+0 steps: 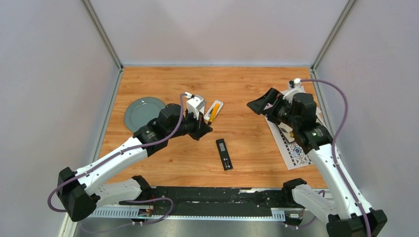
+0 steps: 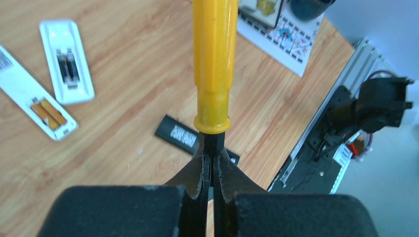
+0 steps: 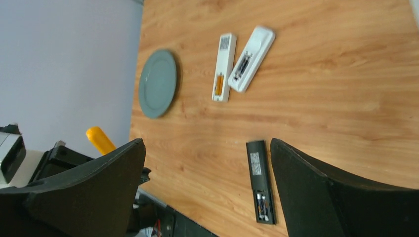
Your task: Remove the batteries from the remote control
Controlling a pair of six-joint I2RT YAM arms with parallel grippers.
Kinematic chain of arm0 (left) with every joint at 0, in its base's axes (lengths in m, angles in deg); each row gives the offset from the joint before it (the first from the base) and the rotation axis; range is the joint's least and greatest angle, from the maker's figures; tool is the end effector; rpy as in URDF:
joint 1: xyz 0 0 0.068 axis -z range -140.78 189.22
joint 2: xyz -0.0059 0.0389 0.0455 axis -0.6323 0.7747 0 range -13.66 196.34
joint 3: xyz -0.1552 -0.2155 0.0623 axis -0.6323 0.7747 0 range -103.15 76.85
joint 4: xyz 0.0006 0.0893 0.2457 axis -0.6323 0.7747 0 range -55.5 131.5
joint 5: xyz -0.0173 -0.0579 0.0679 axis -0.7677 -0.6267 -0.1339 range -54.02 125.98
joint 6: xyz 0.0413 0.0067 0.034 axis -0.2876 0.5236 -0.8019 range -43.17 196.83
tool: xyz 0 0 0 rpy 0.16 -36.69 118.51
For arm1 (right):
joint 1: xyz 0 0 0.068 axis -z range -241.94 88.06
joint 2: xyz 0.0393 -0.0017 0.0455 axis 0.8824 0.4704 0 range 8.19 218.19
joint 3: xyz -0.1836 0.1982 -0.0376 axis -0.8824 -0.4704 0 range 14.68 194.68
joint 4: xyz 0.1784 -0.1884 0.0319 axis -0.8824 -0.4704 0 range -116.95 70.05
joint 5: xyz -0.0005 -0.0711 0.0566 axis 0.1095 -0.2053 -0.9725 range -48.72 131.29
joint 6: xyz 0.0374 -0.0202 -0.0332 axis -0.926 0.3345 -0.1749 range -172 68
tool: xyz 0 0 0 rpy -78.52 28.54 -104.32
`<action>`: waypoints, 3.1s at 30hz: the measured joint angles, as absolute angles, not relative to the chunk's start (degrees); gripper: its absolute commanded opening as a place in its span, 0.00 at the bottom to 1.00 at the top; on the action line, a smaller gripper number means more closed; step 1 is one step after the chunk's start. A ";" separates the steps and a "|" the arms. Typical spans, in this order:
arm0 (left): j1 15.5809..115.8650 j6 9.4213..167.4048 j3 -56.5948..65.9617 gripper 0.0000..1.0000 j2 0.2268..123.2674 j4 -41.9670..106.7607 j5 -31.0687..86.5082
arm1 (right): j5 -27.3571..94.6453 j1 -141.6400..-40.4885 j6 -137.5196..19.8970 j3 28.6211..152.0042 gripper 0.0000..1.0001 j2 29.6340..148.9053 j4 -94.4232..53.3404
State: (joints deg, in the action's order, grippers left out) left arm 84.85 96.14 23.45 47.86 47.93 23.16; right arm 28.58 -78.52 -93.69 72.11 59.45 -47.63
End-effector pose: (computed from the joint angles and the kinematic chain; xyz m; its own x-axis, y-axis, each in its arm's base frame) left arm 0.1665 -0.1816 0.3304 -0.5204 0.0711 -0.8509 0.7092 0.5911 -0.3843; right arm 0.1827 0.0626 0.3655 -0.5781 0.5048 -0.6411 -0.1206 0.7242 0.6790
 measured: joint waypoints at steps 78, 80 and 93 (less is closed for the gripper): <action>79.23 102.09 32.91 0.78 43.84 39.06 9.41 | 3.99 -95.98 -84.88 67.34 0.00 77.03 -19.85; 78.18 103.68 33.70 0.77 44.01 35.89 7.25 | 1.45 -95.98 -84.47 67.36 0.00 76.81 -19.10; 78.10 109.48 33.89 0.00 49.45 25.27 -2.32 | -3.90 -95.59 -84.66 67.56 0.26 76.77 -17.27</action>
